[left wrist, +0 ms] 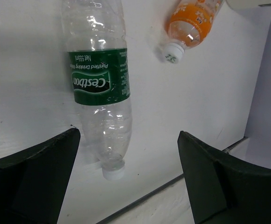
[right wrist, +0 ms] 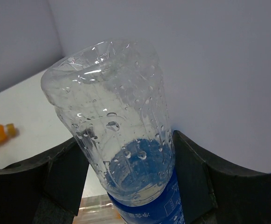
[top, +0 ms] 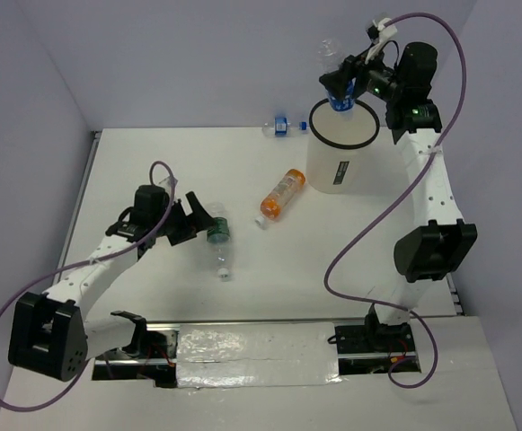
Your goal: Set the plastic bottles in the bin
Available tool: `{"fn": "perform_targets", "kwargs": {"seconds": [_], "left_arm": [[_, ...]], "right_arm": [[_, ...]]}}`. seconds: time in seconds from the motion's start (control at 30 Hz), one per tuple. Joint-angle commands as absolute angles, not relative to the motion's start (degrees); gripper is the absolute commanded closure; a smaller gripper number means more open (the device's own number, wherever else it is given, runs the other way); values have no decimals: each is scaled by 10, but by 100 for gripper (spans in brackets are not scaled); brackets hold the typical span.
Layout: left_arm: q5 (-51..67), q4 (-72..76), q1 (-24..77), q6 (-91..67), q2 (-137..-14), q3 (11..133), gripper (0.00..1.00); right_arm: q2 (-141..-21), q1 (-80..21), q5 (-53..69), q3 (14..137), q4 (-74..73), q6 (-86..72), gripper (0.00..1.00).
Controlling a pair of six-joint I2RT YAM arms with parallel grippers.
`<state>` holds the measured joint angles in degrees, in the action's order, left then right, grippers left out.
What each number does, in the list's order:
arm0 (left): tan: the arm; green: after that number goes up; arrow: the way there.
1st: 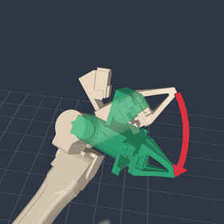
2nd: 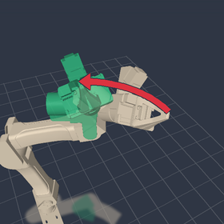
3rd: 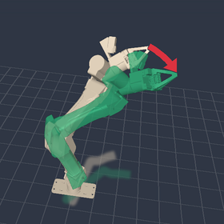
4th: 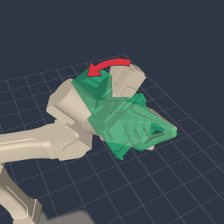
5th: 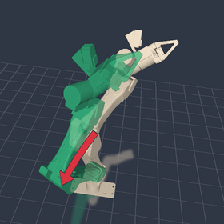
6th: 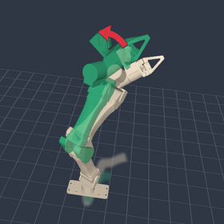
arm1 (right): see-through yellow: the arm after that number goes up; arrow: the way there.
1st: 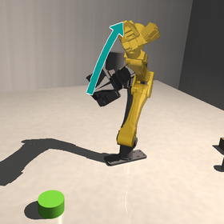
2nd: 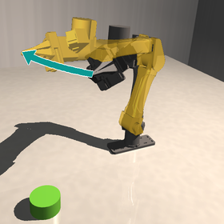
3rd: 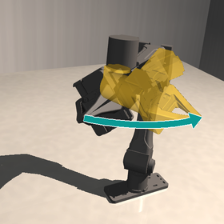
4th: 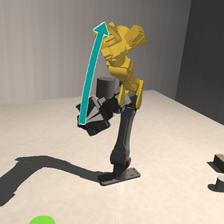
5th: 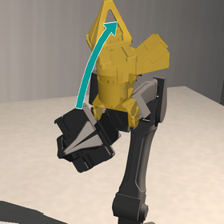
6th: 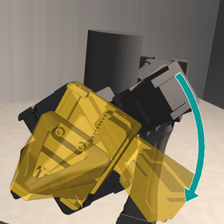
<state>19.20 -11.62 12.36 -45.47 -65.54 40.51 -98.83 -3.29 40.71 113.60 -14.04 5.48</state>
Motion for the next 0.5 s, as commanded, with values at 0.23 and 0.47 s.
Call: {"fn": "perform_targets", "kwargs": {"seconds": [0.23,0.47], "left_arm": [[63,-150,205,-449,-753,487,5],[4,-170,253,-448,-844,544,7]], "right_arm": [[-1029,37,335,1073,-63,37,12],[-989,46,369,1033,-89,69,0]]}}
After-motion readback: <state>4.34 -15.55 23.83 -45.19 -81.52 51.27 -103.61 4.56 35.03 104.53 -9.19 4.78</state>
